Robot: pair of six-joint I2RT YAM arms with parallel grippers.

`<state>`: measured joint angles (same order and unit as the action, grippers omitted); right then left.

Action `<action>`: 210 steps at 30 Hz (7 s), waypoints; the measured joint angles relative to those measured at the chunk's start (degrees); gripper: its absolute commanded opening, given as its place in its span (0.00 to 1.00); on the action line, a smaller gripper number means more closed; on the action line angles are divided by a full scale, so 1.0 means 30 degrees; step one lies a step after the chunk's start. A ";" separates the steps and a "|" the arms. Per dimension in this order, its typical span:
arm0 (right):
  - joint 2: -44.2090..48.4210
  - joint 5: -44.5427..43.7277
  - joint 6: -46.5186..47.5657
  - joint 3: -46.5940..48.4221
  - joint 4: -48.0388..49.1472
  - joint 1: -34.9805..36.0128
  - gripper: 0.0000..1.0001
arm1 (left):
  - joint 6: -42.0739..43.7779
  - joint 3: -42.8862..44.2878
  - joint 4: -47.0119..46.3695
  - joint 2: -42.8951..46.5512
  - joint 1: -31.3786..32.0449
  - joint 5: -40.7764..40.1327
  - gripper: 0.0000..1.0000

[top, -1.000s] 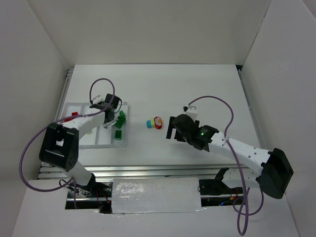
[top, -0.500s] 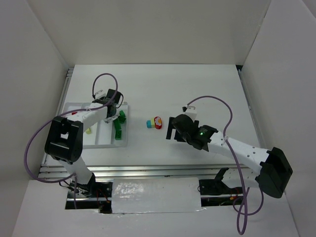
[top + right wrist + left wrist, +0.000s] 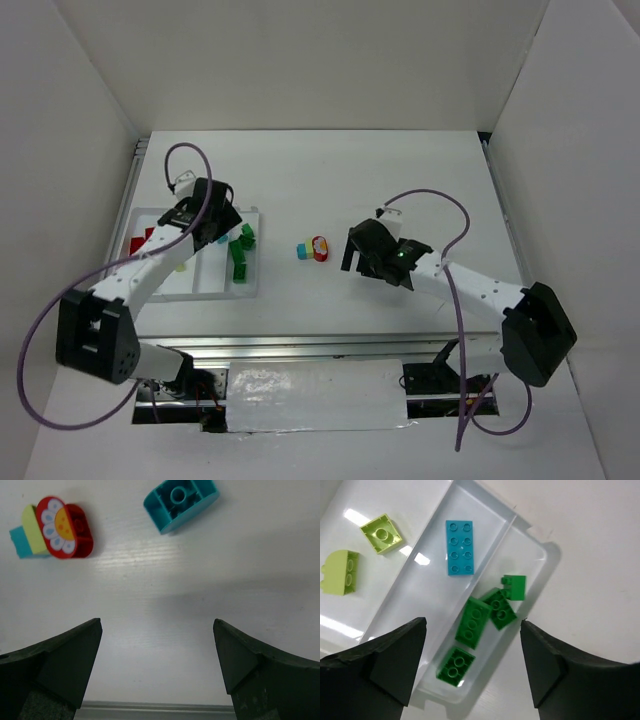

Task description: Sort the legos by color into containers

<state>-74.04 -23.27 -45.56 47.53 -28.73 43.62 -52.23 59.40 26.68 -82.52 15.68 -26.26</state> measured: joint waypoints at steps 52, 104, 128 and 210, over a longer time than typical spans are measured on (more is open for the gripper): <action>-0.2907 0.3395 0.4320 -0.1297 0.6623 -0.0947 0.00 | 0.6856 -0.1960 0.2943 1.0112 0.0284 1.0571 1.00; 0.2361 2.5543 0.4488 -0.1311 1.5409 0.0976 0.09 | 0.1909 -0.6907 -1.2036 1.0346 0.4707 2.7598 0.00; 0.3534 2.5609 0.6688 -0.1683 1.3814 0.0918 0.97 | 0.2506 -0.5537 -1.0681 1.0142 0.4503 2.4953 0.00; -1.0754 0.3293 0.5289 0.9449 -0.0058 0.0546 1.00 | 0.8102 -0.1479 0.4262 1.1460 -0.1421 0.9537 1.00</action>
<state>-106.30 -13.39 -29.69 75.88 -28.91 45.25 -27.92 54.96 39.46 -48.14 11.42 2.35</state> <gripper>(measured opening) 0.994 0.994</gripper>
